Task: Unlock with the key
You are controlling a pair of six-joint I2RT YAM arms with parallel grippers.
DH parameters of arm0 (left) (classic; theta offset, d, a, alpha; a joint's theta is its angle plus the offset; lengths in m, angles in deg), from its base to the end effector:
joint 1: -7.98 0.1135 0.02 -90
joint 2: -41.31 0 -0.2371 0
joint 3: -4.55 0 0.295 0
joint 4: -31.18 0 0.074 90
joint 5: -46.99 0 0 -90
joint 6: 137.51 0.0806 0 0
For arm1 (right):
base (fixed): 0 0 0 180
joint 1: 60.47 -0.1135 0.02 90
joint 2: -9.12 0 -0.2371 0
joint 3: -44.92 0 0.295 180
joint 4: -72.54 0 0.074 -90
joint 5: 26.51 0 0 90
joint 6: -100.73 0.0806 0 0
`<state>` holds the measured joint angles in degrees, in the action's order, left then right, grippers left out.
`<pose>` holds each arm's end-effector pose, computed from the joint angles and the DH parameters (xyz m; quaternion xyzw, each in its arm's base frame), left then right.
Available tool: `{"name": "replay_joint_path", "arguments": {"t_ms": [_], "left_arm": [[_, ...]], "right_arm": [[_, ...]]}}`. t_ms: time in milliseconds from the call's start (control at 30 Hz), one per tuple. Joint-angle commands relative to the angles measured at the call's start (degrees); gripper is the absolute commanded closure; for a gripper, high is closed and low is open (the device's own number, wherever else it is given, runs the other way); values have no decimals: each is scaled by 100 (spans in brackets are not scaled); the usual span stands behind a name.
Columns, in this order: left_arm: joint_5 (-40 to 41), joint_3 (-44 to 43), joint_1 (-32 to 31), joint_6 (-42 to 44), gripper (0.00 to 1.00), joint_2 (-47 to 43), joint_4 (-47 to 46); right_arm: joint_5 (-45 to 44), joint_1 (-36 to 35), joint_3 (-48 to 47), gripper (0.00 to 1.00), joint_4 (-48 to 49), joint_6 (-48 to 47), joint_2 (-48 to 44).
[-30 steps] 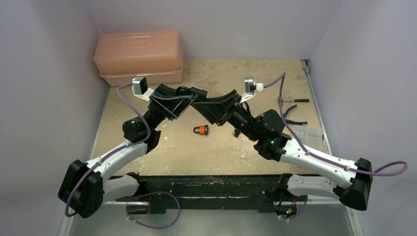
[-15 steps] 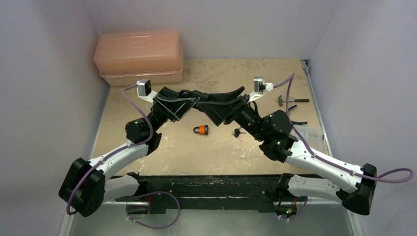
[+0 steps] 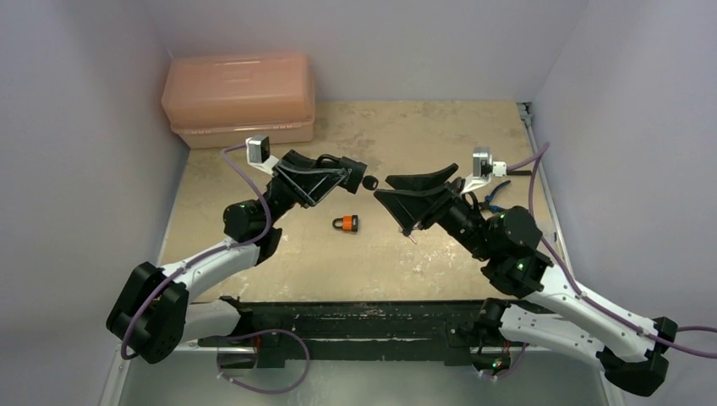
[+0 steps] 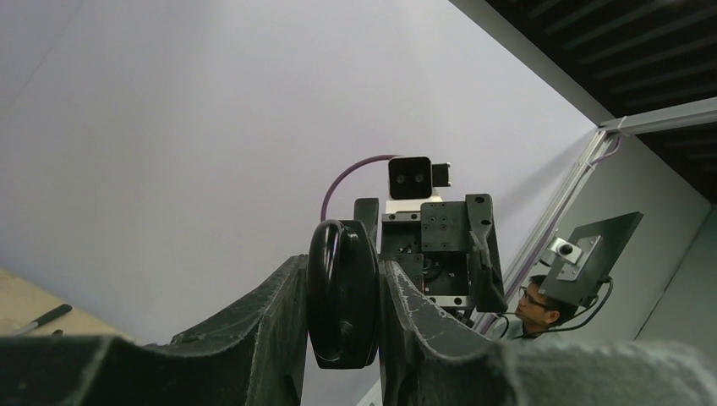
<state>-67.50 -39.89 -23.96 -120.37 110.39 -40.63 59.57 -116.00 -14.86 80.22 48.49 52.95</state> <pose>0.2400 -0.1890 0.3200 0.0603 0.4033 -0.7681 0.4937 0.1597 0.2228 0.4207 -0.0562 0.5449 0.5953 0.5878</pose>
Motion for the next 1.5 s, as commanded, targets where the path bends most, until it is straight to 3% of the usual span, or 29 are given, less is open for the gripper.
{"name": "replay_joint_path", "arguments": {"t_ms": [0,267,367,1067,1300,1467], "left_arm": [[-52,-130,22,-69,100,-20,-1838],[-270,-201,22,-179,100,58,-1833],[-295,-186,22,-192,100,38,-1840],[-458,-153,26,-210,100,-26,-1832],[-525,-158,23,-188,100,1,-1839],[-625,-157,22,-104,100,44,-1832]], "right_arm": [[-214,24,12,30,-772,-462,-257],[-154,24,-232,40,-1120,-505,27],[-69,38,-222,49,-997,-515,84],[238,143,-279,66,-594,-424,348],[375,169,-221,98,-512,-330,397],[379,183,-100,100,-369,-158,424]]}}
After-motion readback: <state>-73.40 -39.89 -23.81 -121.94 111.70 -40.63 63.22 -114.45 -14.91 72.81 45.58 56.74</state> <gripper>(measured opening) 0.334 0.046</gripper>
